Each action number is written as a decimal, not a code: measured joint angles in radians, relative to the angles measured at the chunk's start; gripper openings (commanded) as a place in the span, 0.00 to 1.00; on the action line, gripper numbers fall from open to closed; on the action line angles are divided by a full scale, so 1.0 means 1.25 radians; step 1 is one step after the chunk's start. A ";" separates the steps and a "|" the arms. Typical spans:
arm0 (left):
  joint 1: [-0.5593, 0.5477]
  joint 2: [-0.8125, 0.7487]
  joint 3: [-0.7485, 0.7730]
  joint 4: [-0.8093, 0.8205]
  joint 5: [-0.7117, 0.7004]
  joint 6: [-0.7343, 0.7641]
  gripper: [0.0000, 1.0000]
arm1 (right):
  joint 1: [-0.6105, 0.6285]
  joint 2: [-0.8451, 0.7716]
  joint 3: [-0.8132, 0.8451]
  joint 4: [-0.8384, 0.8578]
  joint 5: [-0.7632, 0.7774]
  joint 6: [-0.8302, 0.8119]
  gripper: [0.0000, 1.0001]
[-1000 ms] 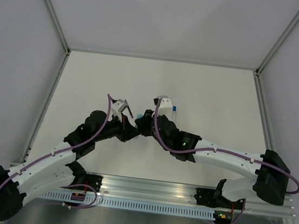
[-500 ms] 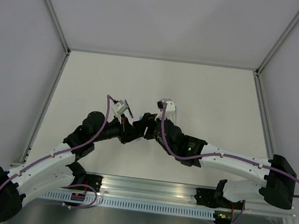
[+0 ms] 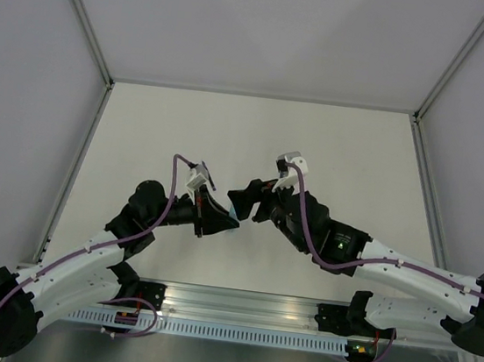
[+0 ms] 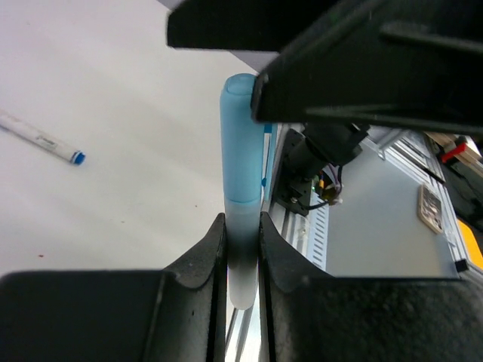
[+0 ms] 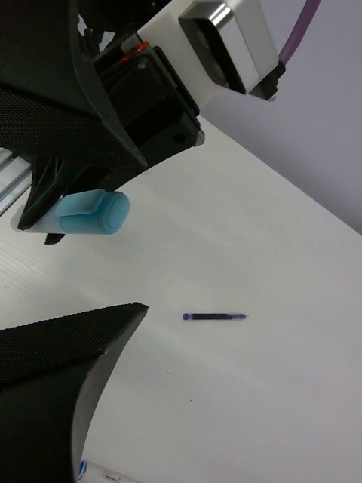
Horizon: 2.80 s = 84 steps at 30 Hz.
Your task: Insert the pens into the pen caps
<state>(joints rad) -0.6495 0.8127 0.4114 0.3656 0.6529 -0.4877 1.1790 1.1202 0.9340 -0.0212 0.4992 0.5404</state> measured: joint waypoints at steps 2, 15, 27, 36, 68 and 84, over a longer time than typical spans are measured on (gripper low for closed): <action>0.000 0.004 -0.008 0.024 0.030 -0.003 0.02 | -0.020 -0.016 0.002 -0.001 -0.049 -0.023 0.76; 0.000 0.005 -0.034 0.135 0.150 -0.029 0.02 | -0.168 -0.043 0.008 0.114 -0.552 -0.086 0.53; 0.000 0.005 -0.034 0.153 0.165 -0.037 0.02 | -0.168 -0.042 -0.055 0.222 -0.692 -0.046 0.47; 0.000 0.005 -0.034 0.153 0.171 -0.038 0.02 | -0.168 -0.042 -0.061 0.236 -0.685 -0.046 0.46; 0.000 -0.015 -0.060 0.179 0.175 -0.053 0.02 | -0.171 -0.020 -0.144 0.327 -0.682 -0.011 0.00; -0.005 -0.001 -0.083 0.193 0.171 -0.110 0.02 | -0.161 -0.018 -0.214 0.414 -0.667 0.004 0.00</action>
<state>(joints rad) -0.6552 0.8116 0.3080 0.6071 0.8661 -0.6247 0.9783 1.0973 0.6670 0.4965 -0.3351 0.5453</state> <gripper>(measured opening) 0.202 0.231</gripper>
